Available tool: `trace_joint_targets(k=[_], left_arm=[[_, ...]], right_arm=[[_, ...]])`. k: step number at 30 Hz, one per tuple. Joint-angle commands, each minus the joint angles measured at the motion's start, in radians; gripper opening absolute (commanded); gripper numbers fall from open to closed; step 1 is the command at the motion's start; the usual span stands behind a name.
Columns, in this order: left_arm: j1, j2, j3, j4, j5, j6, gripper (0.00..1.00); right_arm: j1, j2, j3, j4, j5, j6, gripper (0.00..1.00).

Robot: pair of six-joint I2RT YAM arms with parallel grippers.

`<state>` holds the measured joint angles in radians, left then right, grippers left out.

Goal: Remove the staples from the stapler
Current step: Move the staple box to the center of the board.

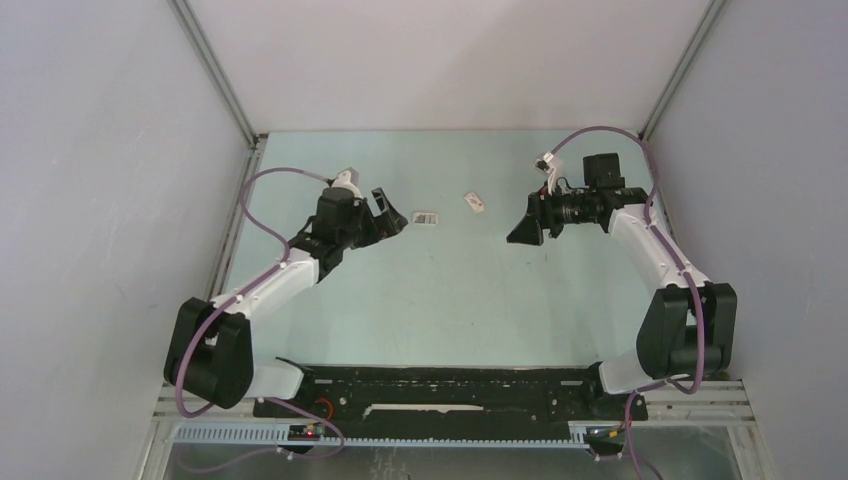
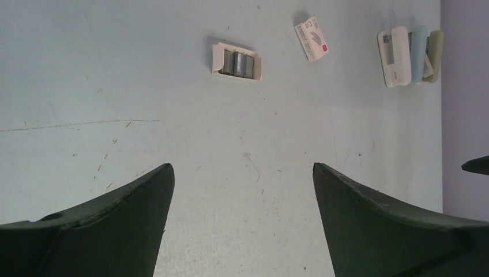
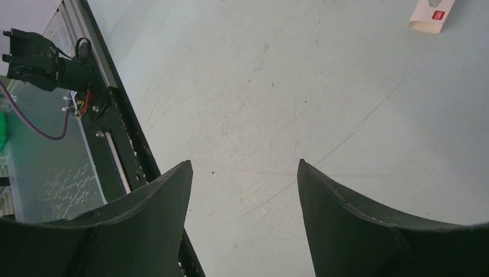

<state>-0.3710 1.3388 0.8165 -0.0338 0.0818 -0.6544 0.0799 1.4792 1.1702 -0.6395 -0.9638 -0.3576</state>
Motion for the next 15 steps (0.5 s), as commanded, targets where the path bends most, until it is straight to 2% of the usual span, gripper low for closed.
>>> trace_joint_targets(k=[1,7,15], left_arm=[[-0.003,-0.001,0.016,0.029,0.008,0.009,0.95],[-0.005,0.057,0.043,0.026,0.015,-0.01,0.92],[-0.049,0.135,0.158,-0.103,-0.072,0.03,0.92]], right_arm=[[0.0,-0.03,0.0,0.021,-0.014,-0.007,0.76],[-0.003,-0.034,-0.001,0.014,-0.01,-0.012,0.76],[-0.005,-0.015,-0.001,0.022,-0.025,-0.007,0.76]])
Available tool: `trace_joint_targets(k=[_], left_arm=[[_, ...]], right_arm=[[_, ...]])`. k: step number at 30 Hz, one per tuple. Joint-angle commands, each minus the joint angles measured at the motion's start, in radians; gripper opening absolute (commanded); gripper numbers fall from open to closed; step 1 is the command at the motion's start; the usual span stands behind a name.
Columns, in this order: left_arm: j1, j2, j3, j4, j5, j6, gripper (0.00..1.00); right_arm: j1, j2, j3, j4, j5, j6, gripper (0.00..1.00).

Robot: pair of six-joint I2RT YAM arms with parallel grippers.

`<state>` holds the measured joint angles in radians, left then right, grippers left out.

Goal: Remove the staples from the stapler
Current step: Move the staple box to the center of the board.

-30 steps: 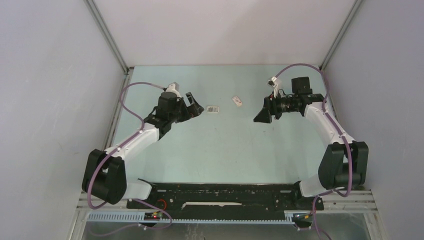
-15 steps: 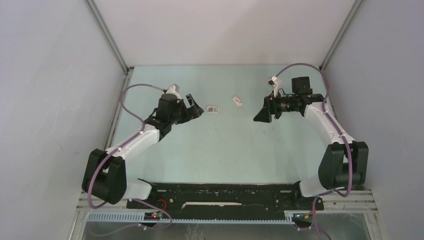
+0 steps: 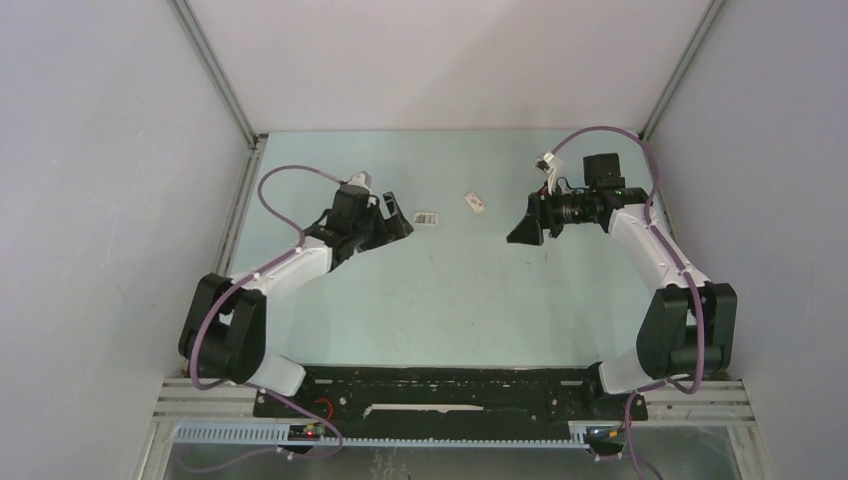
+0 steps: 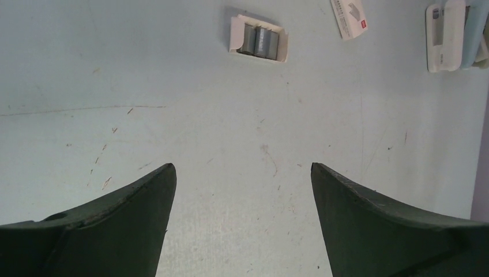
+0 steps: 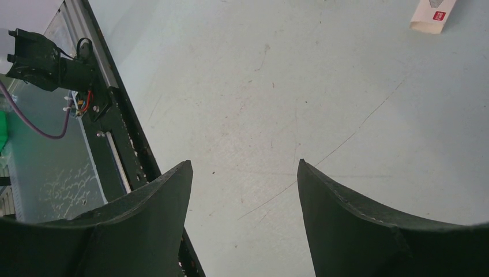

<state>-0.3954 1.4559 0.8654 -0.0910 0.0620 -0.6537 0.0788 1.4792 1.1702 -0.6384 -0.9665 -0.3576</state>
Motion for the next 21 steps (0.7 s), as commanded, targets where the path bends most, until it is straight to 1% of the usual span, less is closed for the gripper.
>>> trace_joint_targets(k=[1,12,18,21], left_arm=[[-0.026,0.027,0.12,-0.057,-0.056,0.035,0.92],[-0.03,0.084,0.166,-0.069,-0.054,0.045,0.92],[-0.03,0.176,0.214,-0.02,0.037,0.004,0.92],[-0.03,0.228,0.272,-0.033,0.04,0.002,0.92]], right_arm=[[-0.004,-0.013,-0.001,0.02,-0.024,-0.006,0.76],[-0.002,0.019,-0.001,0.029,-0.054,0.0,0.76],[-0.009,0.01,0.0,0.023,-0.046,-0.008,0.76],[-0.019,0.008,-0.001,0.022,-0.044,-0.009,0.76]])
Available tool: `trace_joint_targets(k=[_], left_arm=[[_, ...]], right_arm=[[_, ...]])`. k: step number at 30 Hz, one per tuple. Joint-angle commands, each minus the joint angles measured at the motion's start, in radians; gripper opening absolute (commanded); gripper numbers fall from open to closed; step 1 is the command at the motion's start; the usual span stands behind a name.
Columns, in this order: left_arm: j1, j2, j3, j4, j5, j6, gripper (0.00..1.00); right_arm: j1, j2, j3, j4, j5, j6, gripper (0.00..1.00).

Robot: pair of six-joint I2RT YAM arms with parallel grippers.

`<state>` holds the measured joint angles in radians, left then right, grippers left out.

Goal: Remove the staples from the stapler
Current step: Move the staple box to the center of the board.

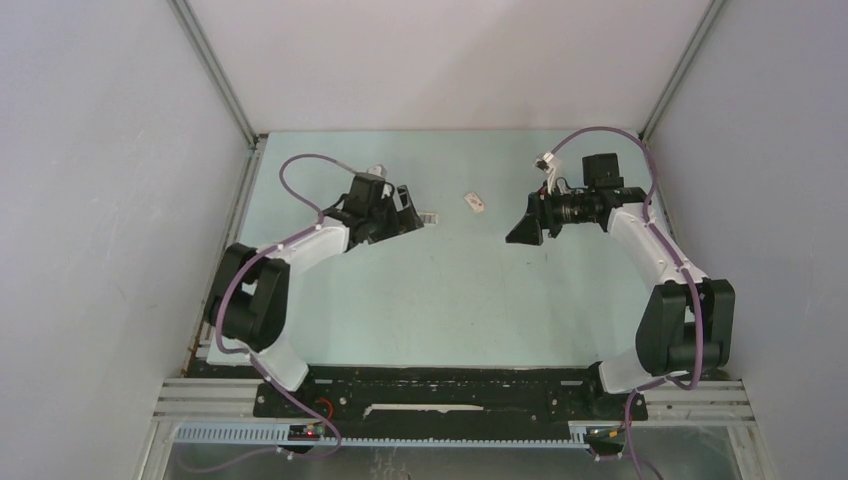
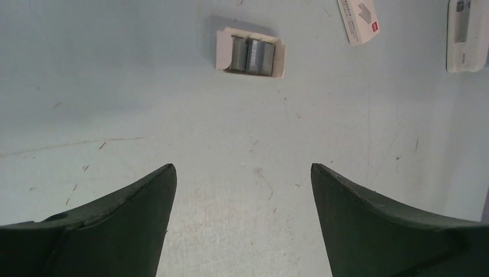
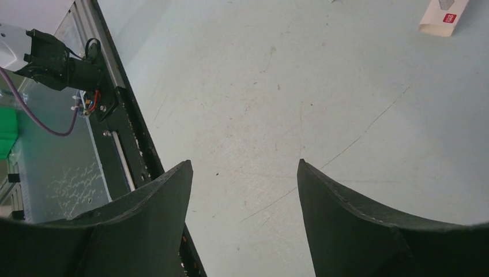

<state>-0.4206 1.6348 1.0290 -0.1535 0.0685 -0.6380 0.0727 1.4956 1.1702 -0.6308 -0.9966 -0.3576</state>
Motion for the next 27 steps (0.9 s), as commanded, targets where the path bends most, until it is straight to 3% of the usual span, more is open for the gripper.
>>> trace_joint_targets(k=[1,7,16,22,27], left_arm=[[-0.004,0.068,0.141,0.015,0.02,-0.008,0.91],[-0.006,0.218,0.319,-0.145,-0.064,0.046,0.86],[-0.005,0.36,0.537,-0.338,-0.106,0.119,0.69],[0.005,0.425,0.612,-0.385,-0.088,0.144,0.53],[0.015,0.454,0.638,-0.394,-0.055,0.15,0.47]], right_arm=[[-0.017,-0.009,-0.001,0.012,-0.013,-0.01,0.76],[-0.028,0.003,-0.001,0.014,-0.024,-0.007,0.76],[-0.03,0.021,-0.001,0.017,-0.025,-0.008,0.76],[-0.035,0.029,-0.001,0.017,-0.025,-0.008,0.76],[-0.038,0.037,-0.001,0.019,-0.027,-0.005,0.76]])
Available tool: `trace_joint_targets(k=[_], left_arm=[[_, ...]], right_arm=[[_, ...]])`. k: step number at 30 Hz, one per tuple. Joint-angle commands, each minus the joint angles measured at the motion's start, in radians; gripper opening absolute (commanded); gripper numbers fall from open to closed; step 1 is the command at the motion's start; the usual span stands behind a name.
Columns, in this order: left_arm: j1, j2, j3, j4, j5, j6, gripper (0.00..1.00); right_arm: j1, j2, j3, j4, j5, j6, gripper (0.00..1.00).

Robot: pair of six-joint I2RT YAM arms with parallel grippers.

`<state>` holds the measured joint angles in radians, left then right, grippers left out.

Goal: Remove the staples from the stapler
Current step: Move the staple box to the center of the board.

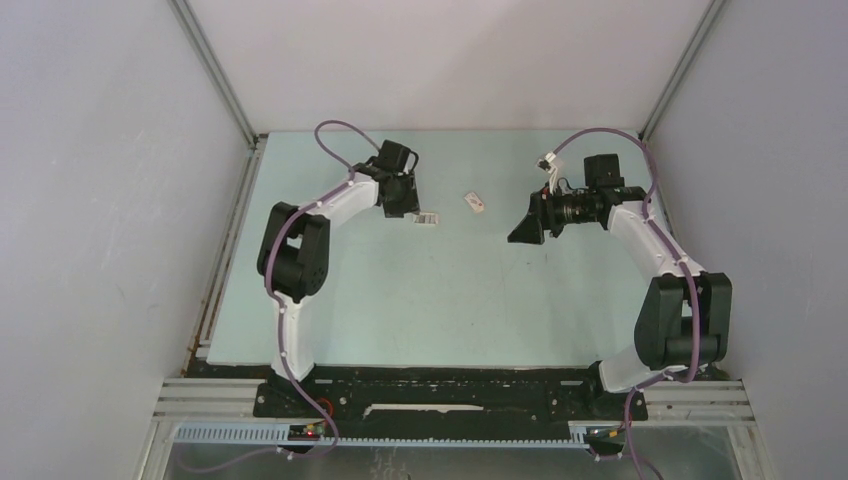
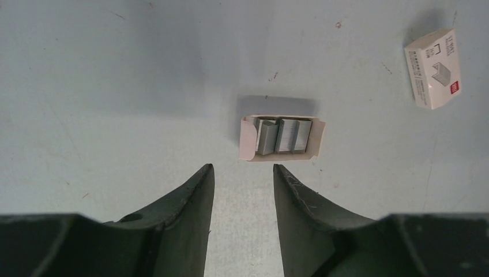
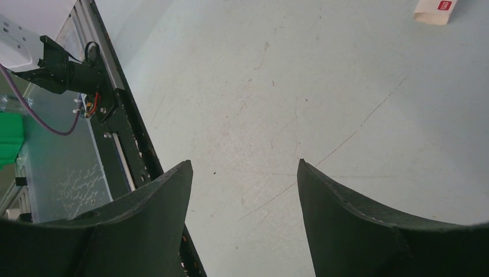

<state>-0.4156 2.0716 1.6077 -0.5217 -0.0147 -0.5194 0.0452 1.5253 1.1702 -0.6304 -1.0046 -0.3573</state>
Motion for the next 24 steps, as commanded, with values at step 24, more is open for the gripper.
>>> trace_joint_targets(k=[24], left_arm=[[0.02,0.114,0.149,-0.068,0.066,0.04,0.35]], right_arm=[[-0.037,0.014,-0.001,0.025,-0.022,0.0,0.76]])
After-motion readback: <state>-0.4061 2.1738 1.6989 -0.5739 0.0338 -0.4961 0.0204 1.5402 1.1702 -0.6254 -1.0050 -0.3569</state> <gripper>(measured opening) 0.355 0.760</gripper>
